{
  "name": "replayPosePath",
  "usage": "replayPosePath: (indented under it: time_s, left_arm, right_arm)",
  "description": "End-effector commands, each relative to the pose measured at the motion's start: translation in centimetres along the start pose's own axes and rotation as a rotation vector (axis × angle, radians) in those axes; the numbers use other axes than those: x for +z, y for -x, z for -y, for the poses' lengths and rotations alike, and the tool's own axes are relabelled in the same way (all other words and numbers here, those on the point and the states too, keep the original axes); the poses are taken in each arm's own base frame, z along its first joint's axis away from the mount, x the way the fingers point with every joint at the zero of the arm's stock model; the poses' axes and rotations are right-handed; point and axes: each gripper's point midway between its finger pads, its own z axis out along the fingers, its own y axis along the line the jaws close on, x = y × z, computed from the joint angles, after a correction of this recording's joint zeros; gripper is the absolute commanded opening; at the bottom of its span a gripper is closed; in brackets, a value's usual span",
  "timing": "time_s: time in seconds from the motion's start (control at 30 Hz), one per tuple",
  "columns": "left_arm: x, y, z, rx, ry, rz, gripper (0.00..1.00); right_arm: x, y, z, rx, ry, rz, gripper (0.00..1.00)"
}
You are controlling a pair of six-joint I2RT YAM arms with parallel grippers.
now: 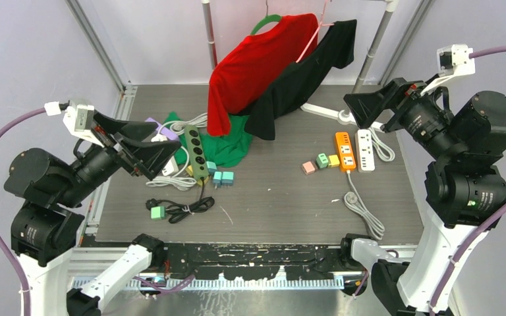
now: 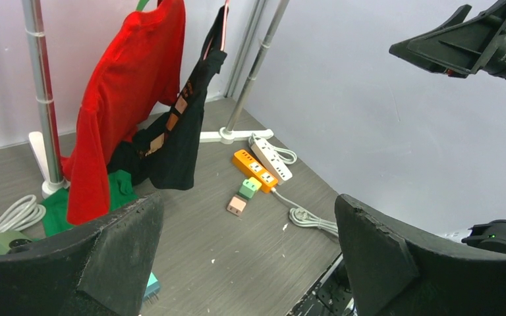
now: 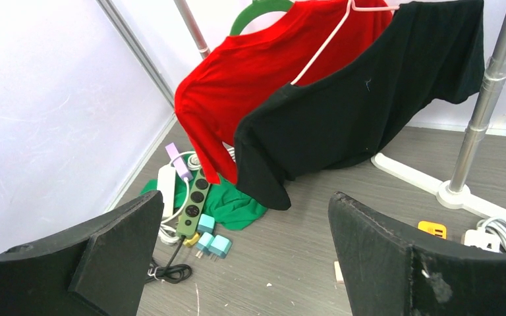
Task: Pull the plug off the socket
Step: Place the socket at the center of the board, then reset both arms
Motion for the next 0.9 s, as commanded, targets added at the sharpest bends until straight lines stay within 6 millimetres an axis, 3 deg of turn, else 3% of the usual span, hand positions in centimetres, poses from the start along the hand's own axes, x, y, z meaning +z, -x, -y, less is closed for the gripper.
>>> replayPosePath:
  time_s: [0.0, 0.63, 0.87]
  left_arm:
    - [0.9, -0.2, 0.1, 0.009, -0.037, -0.008, 1.0]
    - [2.3, -2.3, -0.5, -0.022, -0.076, -0.025, 1.0]
    - [2.3, -1.8, -0.2, -0.012, -0.086, -0.018, 1.0]
  right_arm:
    - [0.6, 0.3, 0.5, -0.01, -0.007, 0.007, 1.0]
    - [0.7, -0.5, 1.4, -0.064, -0.028, -0.013, 1.0]
    - [1.0, -0.4, 1.5, -0.061, -0.026, -0.008, 1.0]
